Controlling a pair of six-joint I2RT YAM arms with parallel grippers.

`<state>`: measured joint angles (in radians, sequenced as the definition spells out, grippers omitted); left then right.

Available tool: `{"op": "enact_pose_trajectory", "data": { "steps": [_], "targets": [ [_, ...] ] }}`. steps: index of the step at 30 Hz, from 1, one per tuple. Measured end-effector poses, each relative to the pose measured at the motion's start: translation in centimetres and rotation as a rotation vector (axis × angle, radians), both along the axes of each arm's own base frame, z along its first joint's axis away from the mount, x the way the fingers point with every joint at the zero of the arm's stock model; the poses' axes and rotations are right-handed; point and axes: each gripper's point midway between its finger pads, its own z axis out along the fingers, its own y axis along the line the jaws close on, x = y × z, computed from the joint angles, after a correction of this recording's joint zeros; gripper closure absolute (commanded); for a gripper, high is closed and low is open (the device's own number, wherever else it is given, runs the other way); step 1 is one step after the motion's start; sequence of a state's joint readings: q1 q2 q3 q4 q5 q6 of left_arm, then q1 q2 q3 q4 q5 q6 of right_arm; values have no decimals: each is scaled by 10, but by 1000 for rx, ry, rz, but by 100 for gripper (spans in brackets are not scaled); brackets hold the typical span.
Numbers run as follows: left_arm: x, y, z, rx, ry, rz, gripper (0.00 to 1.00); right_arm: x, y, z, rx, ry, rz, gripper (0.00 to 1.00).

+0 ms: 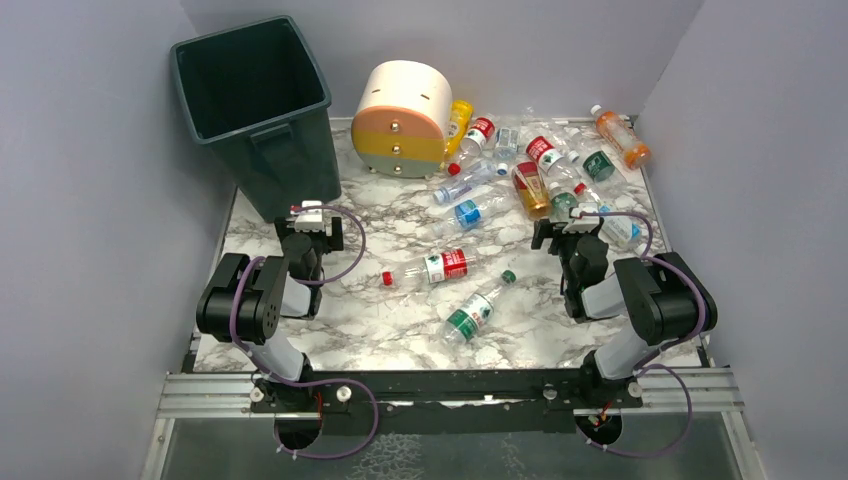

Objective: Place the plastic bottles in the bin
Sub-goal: Pick up the plastic bottle at the center of the board.

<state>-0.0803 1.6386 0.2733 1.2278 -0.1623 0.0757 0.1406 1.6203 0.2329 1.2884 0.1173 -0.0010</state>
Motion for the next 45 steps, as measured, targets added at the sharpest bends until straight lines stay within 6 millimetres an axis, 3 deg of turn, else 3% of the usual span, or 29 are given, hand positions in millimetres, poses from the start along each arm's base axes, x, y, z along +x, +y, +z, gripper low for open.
{"op": "enact_pose_trajectory", "data": {
  "steps": [21, 26, 31, 37, 45],
  "targets": [
    [0, 0, 0, -1, 0, -1, 1, 0, 0, 1, 0, -1, 1, 1],
    [-2, 0, 4, -5, 1, 0, 1, -2, 1, 16, 4, -35, 8, 1],
    [-3, 0, 34, -30, -37, 9, 1, -4, 4, 42, 5, -77, 27, 1],
    [0, -4, 86, -96, -120, 13, 1, -7, 8, 76, 4, -134, 57, 1],
    [2, -21, 141, -200, -175, -31, 1, -15, 18, 153, 19, -262, 118, 1]
  ]
}}
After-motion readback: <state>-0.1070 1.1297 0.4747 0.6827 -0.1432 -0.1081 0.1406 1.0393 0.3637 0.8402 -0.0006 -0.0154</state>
